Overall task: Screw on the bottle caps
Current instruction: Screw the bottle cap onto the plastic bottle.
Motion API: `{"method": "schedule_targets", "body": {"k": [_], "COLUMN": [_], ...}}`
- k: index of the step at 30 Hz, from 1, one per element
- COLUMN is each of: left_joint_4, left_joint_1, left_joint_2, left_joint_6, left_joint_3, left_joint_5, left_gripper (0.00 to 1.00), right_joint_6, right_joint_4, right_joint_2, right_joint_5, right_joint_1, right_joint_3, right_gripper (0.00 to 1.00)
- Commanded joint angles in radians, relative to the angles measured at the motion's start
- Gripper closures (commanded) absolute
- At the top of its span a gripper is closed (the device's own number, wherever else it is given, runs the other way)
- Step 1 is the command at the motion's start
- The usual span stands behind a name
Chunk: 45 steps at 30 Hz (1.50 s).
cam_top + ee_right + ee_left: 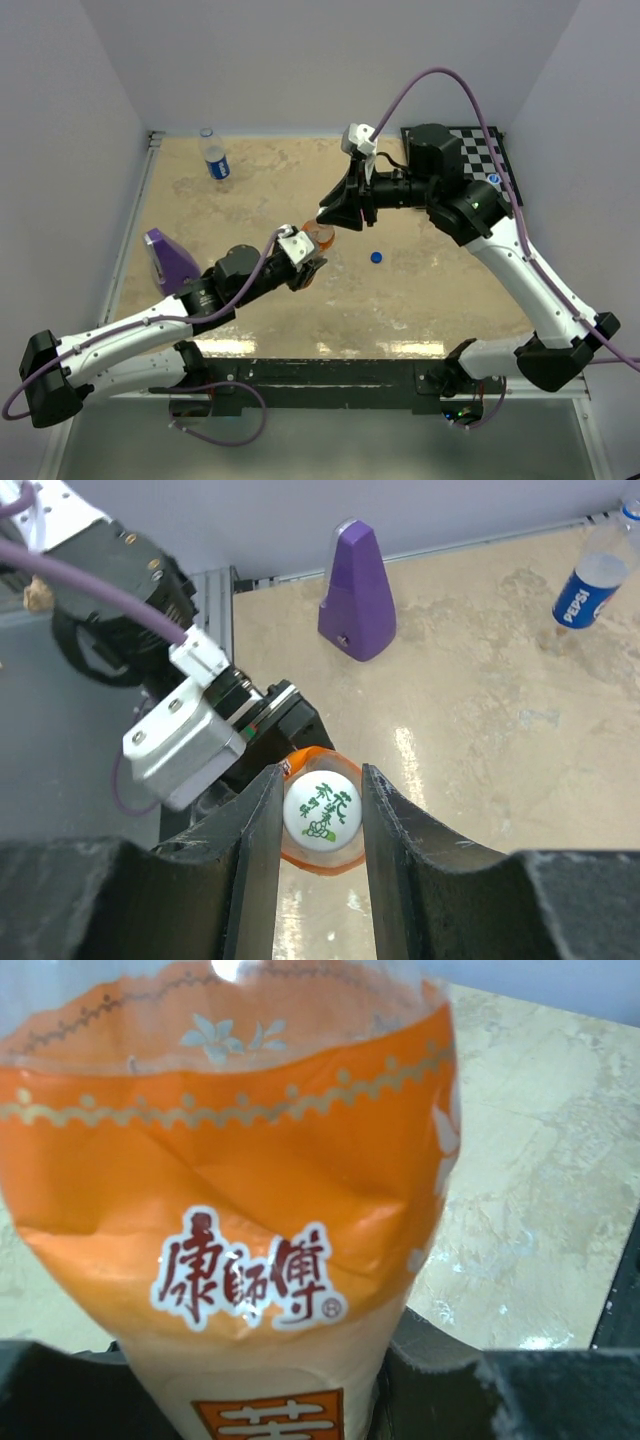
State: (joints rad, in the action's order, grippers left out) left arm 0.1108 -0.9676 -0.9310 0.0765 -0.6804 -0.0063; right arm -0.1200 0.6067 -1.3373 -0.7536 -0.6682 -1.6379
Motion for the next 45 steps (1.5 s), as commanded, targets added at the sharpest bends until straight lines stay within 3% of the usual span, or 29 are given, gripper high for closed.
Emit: {"method": "schedule_targets", "body": {"k": [1, 17, 23, 25, 28, 30, 36, 45], "left_joint_4": [0.265, 0.402, 0.395, 0.377, 0.360, 0.323, 0.239, 0.199], "left_joint_1": [-0.103, -0.243, -0.261, -0.260, -0.246, -0.218, -0.073, -0.026], "left_joint_2": [0.020, -0.133, -0.172, -0.163, -0.123, -0.094, -0.040, -0.054], "left_joint_6": [0.115, 0.198, 0.192, 0.166, 0.122, 0.074, -0.046, -0.060], "left_joint_3": [-0.039, -0.087, -0.094, -0.088, -0.053, -0.039, -0.007, -0.025], "left_joint_5": [-0.177, -0.770, -0.857, -0.833, -0.720, -0.606, -0.191, 0.081], "left_gripper": [0.86, 0.86, 0.87, 0.87, 0.88, 0.88, 0.88, 0.87], "right_joint_6": [0.173, 0.408, 0.431, 0.434, 0.409, 0.386, 0.286, 0.171], "right_joint_4": [-0.051, -0.051, -0.099, -0.136, -0.188, -0.214, -0.292, -0.355], "right_joint_2": [-0.016, -0.030, 0.000, 0.023, 0.056, 0.078, 0.168, 0.227], "right_joint_5": [0.193, 0.571, 0.617, 0.587, 0.519, 0.504, 0.384, 0.117], "right_joint_1": [-0.036, -0.137, -0.145, -0.145, -0.143, -0.142, -0.090, -0.047], "right_joint_3": [0.055, 0.070, 0.099, 0.111, 0.096, 0.079, 0.056, 0.082], "right_gripper": [1.00, 1.00, 1.00, 0.83, 0.44, 0.34, 0.27, 0.27]}}
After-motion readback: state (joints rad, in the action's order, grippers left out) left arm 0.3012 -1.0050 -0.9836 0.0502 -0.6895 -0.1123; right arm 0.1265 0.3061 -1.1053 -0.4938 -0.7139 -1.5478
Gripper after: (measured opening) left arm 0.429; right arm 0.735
